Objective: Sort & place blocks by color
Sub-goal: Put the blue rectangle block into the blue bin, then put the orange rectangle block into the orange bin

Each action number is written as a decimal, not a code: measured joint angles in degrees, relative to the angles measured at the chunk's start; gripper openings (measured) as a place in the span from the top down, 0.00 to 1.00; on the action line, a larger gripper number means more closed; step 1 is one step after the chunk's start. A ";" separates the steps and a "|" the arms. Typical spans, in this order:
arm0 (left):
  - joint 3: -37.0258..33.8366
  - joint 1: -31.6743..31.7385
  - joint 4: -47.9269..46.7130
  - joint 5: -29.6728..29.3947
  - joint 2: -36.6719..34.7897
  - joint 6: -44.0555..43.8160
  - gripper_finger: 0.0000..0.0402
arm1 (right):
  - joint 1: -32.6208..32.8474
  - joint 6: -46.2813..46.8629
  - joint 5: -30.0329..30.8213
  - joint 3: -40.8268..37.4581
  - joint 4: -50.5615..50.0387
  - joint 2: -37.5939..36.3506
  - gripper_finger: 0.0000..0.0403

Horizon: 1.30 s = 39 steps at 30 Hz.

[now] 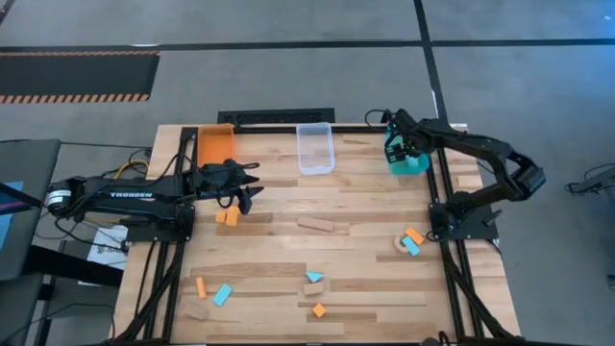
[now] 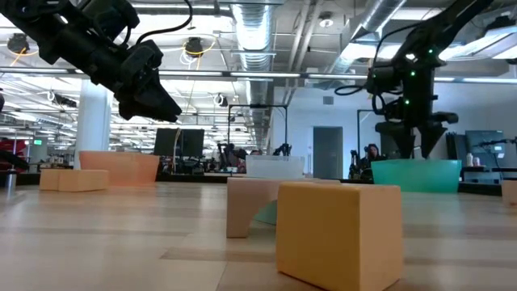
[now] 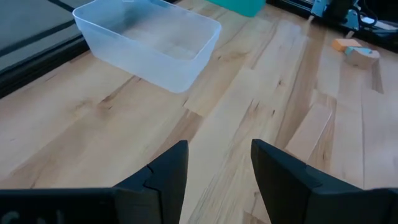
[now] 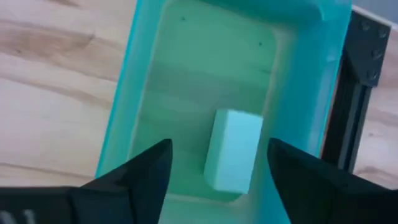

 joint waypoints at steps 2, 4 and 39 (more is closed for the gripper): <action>0.00 -0.01 -0.22 0.00 -0.01 0.00 0.59 | 0.00 -0.04 0.00 0.03 0.06 -0.40 0.27; 0.00 0.00 -0.51 0.02 0.00 0.04 0.59 | 0.00 -0.13 -0.02 0.07 0.15 -1.17 0.27; 10.71 -0.13 -45.27 4.97 12.34 -40.56 0.40 | 16.59 8.07 -12.31 0.17 17.52 -12.45 0.26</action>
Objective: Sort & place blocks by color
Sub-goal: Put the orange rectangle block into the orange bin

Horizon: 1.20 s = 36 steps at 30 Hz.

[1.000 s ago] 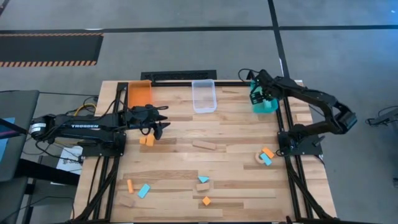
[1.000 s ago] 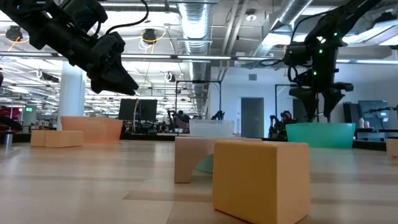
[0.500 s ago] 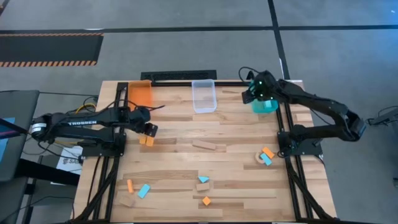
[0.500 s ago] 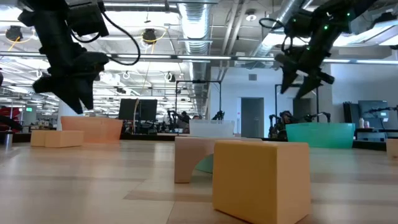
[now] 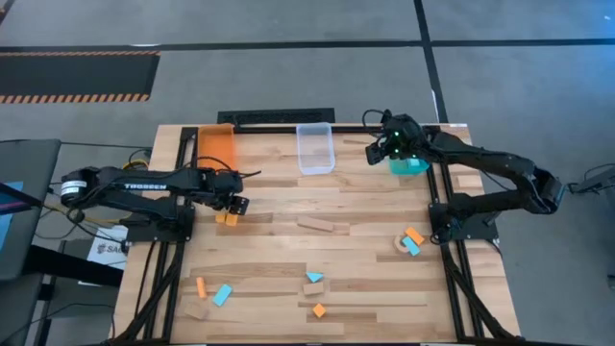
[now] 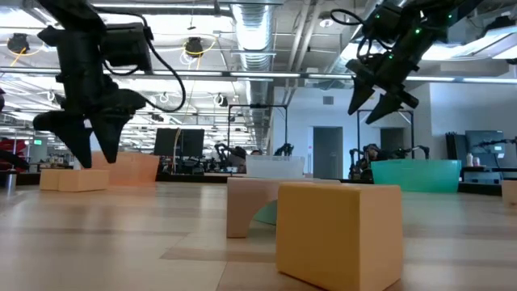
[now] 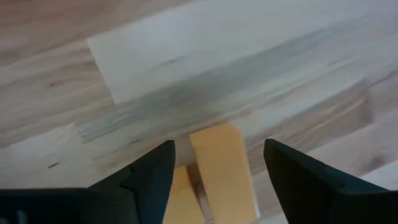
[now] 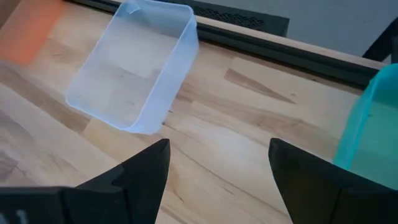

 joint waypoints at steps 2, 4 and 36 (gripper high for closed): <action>0.00 -0.58 0.12 -0.04 1.71 0.03 0.37 | 0.00 0.00 -0.01 0.00 -0.04 0.00 0.26; 0.00 -1.34 0.60 -0.38 3.37 0.06 0.36 | -0.02 -0.02 0.01 0.00 -0.08 -0.02 0.26; 19.01 1.18 13.84 -12.77 11.33 21.41 0.75 | 1.24 -0.44 0.18 -0.02 8.75 -0.02 0.26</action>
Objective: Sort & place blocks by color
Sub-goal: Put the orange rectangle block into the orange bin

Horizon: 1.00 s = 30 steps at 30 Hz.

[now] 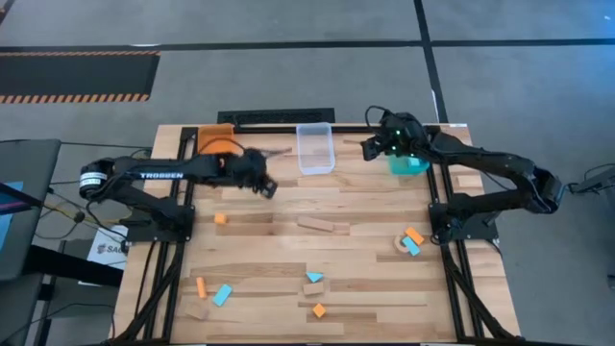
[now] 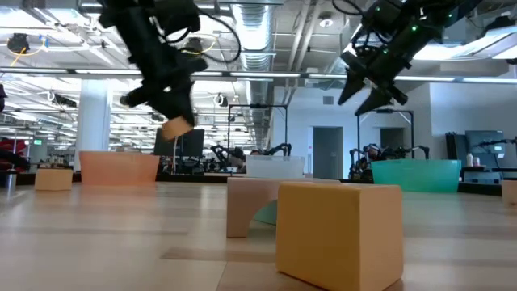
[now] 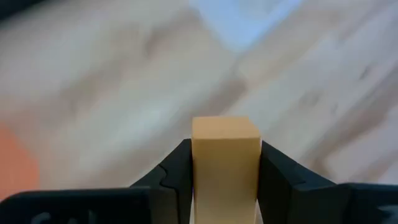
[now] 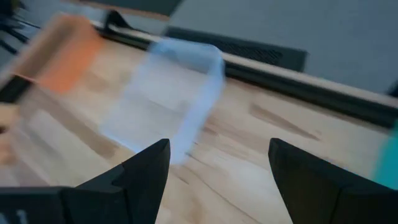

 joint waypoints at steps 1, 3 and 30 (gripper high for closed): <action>0.73 1.68 1.15 0.06 0.00 1.69 0.75 | 0.60 0.00 -0.02 0.00 1.50 0.00 0.26; 2.18 5.81 1.99 0.40 0.00 4.58 0.75 | 1.87 -0.02 -0.02 0.00 4.79 0.16 0.26; 4.25 41.42 -5.42 3.24 6.51 23.43 0.75 | 15.44 2.56 -0.15 -0.02 31.44 13.02 0.26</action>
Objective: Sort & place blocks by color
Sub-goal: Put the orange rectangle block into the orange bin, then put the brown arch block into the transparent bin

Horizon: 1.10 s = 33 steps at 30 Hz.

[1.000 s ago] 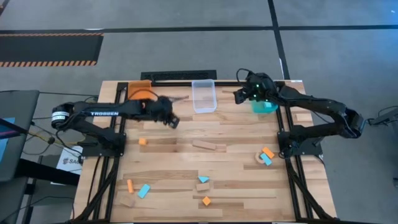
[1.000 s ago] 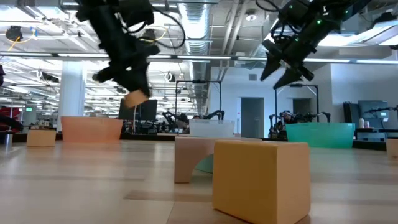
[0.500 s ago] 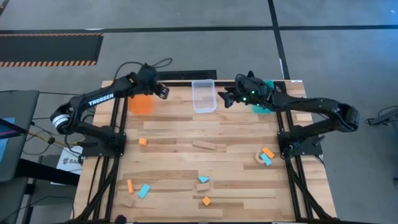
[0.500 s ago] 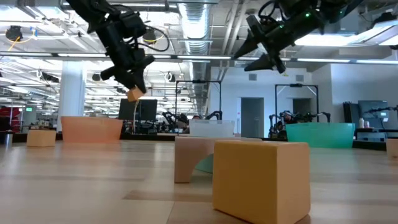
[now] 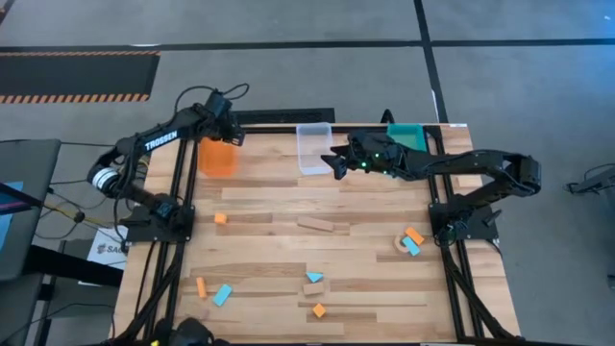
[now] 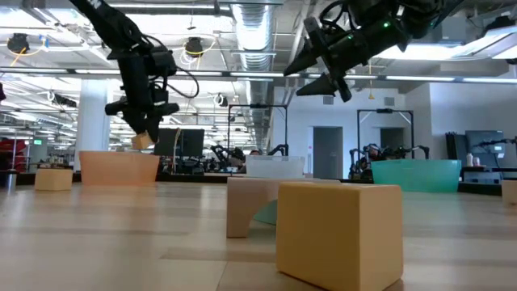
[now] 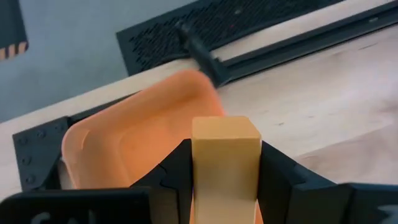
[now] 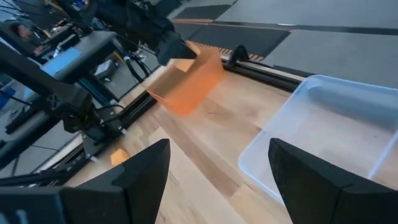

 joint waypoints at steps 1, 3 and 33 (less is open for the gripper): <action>0.00 0.13 -0.32 -0.46 0.43 0.12 0.75 | 0.18 0.00 0.04 -0.02 0.41 0.35 0.26; 0.00 0.25 -1.12 -2.27 0.78 0.22 0.75 | 0.37 0.12 0.02 -0.02 0.94 0.56 0.26; 0.72 1.49 -8.98 -2.21 -0.37 1.55 0.29 | 0.96 0.98 -0.74 -0.01 0.64 0.32 0.26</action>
